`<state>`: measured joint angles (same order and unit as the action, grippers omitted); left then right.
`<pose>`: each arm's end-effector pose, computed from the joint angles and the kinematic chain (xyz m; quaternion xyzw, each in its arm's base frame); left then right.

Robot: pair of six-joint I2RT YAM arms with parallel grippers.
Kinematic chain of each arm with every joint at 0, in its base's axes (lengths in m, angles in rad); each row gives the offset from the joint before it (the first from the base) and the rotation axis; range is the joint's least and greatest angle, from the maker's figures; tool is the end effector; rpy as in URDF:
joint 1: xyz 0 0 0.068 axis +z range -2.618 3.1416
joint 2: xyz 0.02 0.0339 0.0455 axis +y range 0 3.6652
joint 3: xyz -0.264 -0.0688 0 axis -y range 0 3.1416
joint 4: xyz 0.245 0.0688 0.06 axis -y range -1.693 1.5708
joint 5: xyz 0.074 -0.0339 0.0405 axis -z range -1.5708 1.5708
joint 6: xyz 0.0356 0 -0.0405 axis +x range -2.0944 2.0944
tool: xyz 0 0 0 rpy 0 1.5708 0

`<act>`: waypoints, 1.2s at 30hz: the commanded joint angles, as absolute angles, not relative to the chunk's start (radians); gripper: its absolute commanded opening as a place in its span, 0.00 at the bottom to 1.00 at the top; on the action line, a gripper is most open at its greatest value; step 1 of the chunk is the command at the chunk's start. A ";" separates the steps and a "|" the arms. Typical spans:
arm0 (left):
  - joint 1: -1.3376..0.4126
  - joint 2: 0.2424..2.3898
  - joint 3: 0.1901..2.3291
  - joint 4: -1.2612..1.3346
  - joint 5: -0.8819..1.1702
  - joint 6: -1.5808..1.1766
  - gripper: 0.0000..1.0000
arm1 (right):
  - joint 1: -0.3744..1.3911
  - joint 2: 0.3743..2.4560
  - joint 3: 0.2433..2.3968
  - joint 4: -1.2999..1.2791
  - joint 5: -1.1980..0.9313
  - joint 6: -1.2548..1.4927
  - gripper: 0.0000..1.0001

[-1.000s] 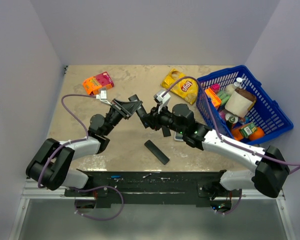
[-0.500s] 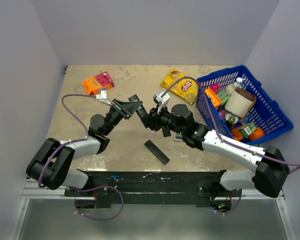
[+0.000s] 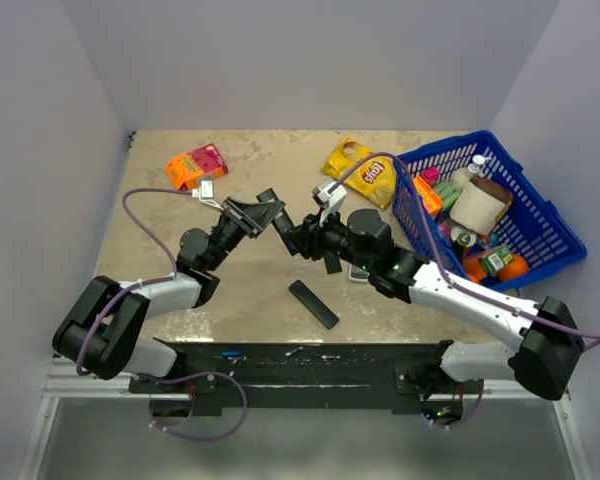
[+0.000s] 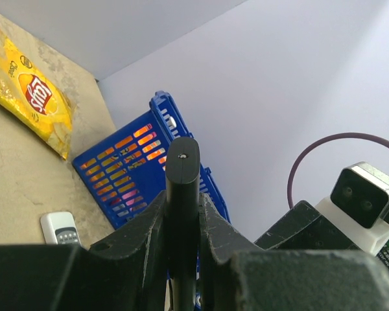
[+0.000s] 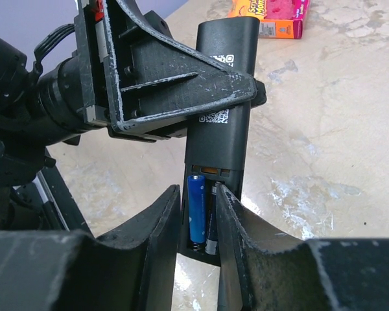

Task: Load the batteries into the remote control
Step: Load the battery into the remote control.

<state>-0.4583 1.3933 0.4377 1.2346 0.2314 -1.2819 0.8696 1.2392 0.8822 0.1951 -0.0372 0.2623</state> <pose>0.2369 -0.1260 0.2378 -0.1548 0.5848 -0.6511 0.4583 0.1878 0.2245 0.3161 -0.2393 0.7234 0.3592 0.5389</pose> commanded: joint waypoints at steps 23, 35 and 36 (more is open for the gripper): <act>-0.454 1.284 0.618 0.948 0.376 -1.167 0.00 | 0.808 1.097 1.038 -0.069 -0.462 -0.541 0.45; -0.454 1.226 0.681 0.772 0.428 -1.088 0.00 | 0.801 1.172 1.120 -0.164 -0.581 -0.675 0.50; -0.454 1.224 0.686 0.767 0.431 -1.083 0.00 | 0.801 1.173 1.121 -0.164 -0.578 -0.683 0.50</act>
